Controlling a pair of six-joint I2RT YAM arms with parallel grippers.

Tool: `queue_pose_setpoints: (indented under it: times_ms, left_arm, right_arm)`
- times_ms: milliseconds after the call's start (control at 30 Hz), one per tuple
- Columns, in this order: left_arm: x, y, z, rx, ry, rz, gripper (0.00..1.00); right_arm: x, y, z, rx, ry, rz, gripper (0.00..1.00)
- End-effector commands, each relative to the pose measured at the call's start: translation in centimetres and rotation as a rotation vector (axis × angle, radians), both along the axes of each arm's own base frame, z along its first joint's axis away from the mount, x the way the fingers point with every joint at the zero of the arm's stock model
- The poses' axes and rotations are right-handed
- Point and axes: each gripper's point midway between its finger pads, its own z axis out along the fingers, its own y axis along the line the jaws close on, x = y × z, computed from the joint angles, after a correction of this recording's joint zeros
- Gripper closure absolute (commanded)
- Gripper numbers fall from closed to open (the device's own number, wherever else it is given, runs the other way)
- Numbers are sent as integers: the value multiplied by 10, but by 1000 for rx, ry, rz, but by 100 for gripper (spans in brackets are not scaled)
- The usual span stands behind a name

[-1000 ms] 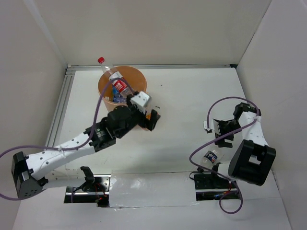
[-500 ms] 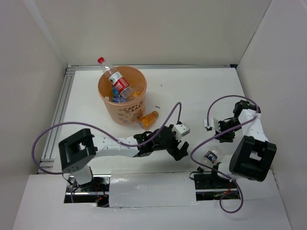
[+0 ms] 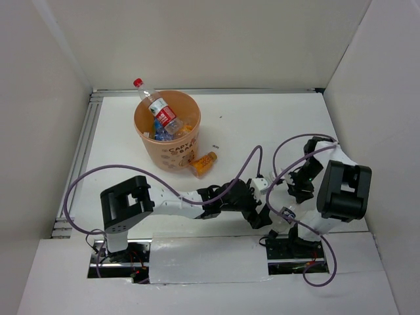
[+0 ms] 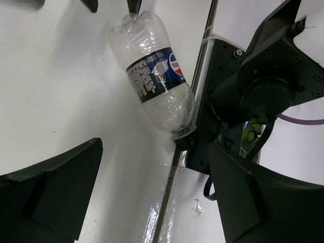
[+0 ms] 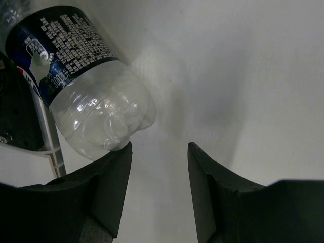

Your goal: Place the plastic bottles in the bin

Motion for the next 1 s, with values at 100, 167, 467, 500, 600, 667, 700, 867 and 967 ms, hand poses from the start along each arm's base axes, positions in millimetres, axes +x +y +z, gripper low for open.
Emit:
queue_pose_setpoints:
  times_ms: [100,167,467,500,600,667,700,867,967]
  left_arm:
    - [-5,-9,0,-59,27,7,1]
    - [-1,-9,-6,-48,31,33,1]
    - [-17,-9,-40,47,56,36,1]
    - [-17,-11,-36,41,63,39,1]
    - [-20,-23,-42,61,77,33,1]
    - [-17,-28,-48,109,72,58,1]
    - [-11,-28,-55,133,62,90,1]
    - [-8,-27,-90,266,59,181,21]
    - [5,-16,-97,334,39,271,64]
  right_arm:
    - [8,42,3,80,58,86,44]
    - [8,55,1,103,87,77,44]
    - [15,96,7,237,126,-9,41]
    - [15,98,7,244,130,-22,37]
    - [17,102,11,279,116,-43,32]
    - [27,101,17,305,72,-81,25]
    - [35,99,20,312,57,-127,25]
    - [84,73,49,441,-71,-420,24]
    - [99,57,65,512,-132,-553,22]
